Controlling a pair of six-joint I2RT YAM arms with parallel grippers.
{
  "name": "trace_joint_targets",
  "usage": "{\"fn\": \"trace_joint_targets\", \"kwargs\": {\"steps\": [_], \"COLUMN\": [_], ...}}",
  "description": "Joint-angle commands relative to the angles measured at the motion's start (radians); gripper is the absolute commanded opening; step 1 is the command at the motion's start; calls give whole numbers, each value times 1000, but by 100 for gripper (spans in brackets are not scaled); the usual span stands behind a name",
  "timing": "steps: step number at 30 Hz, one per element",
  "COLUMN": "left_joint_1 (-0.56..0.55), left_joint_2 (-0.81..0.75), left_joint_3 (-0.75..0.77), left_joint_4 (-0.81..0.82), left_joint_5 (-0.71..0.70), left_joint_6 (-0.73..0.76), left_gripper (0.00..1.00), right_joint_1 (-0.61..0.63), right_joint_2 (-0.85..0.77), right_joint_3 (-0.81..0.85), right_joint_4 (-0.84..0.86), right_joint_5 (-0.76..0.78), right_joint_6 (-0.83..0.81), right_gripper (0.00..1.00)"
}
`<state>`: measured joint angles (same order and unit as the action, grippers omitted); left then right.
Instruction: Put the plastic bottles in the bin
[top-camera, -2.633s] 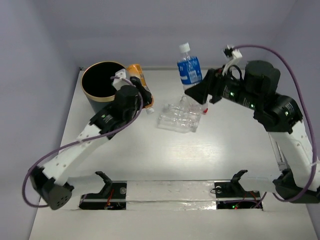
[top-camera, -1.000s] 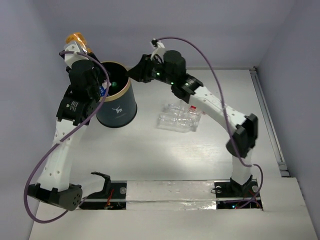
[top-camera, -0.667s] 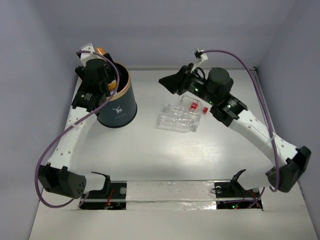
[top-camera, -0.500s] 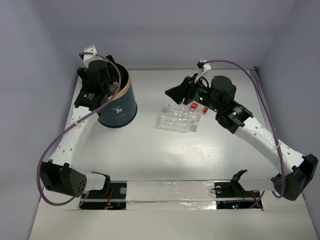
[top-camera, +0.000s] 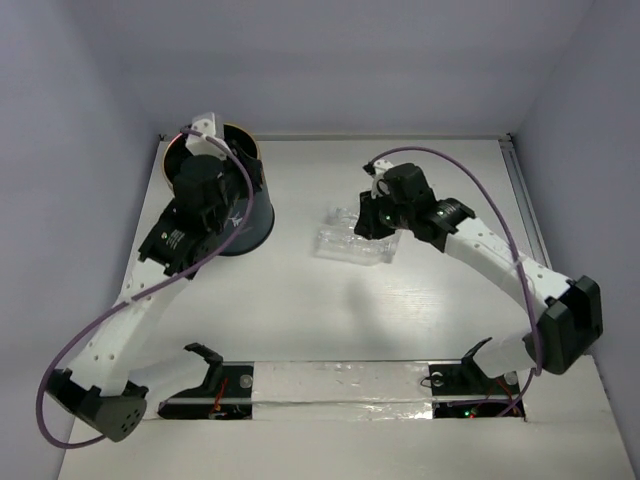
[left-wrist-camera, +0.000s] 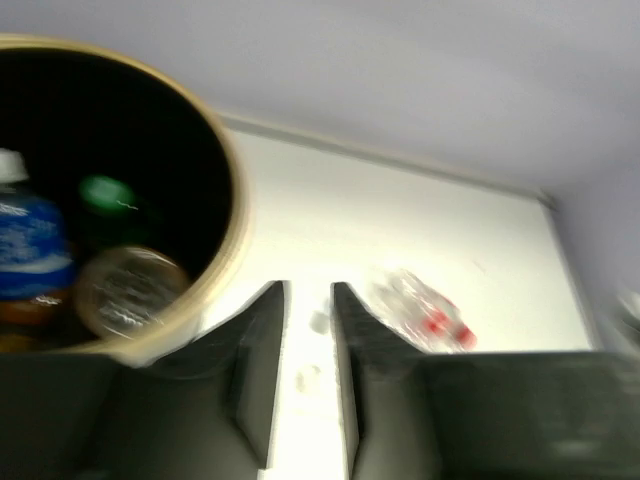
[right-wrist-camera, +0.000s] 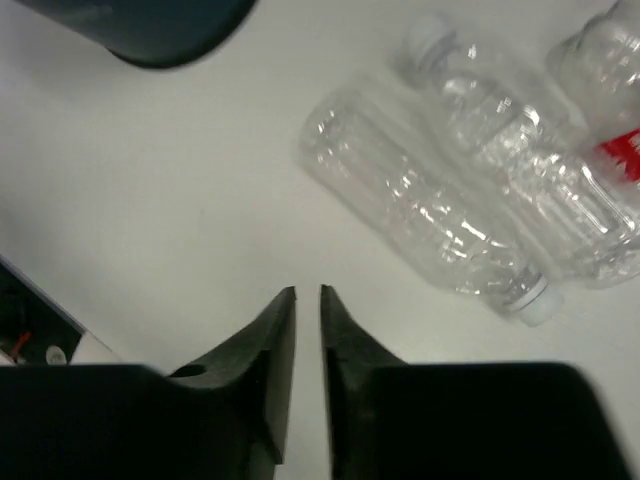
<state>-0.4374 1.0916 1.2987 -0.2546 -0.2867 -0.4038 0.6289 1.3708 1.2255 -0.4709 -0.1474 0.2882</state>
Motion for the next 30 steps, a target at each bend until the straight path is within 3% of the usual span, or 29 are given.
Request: {"fn": "trace_joint_targets", "kwargs": {"steps": [1,2,5,8,20,25,30], "left_joint_1": [-92,-109,-144,-158,-158,-158,-158], "left_joint_2": [-65,-79,-142,-217,-384,-412,-407], "left_joint_3": [-67,-87,-188,-286,-409,-391,-284], "left_joint_4": [-32,-35,-38,-44,-133,-170,-222], "left_joint_5": [63,72,112,141,236,251,228], "left_joint_6": [-62,-99,-151,-208,-250,-239,-192], "left_gripper": [18,10,3,2,5,7,18], "right_joint_1": [-5,-5,-5,-5,14,43,127], "right_joint_2": [57,95,167,264,620,698,738], "right_joint_3": [93,109,179,226,540,585,530], "right_joint_4": [-120,-152,-217,-244,-350,-365,-347], "right_joint_5": [-53,-61,-112,-141,-61,-34,-30], "right_joint_6": [-110,-124,-199,-268,-368,-380,-365], "right_gripper": [28,48,79,88,90,90,89]}}
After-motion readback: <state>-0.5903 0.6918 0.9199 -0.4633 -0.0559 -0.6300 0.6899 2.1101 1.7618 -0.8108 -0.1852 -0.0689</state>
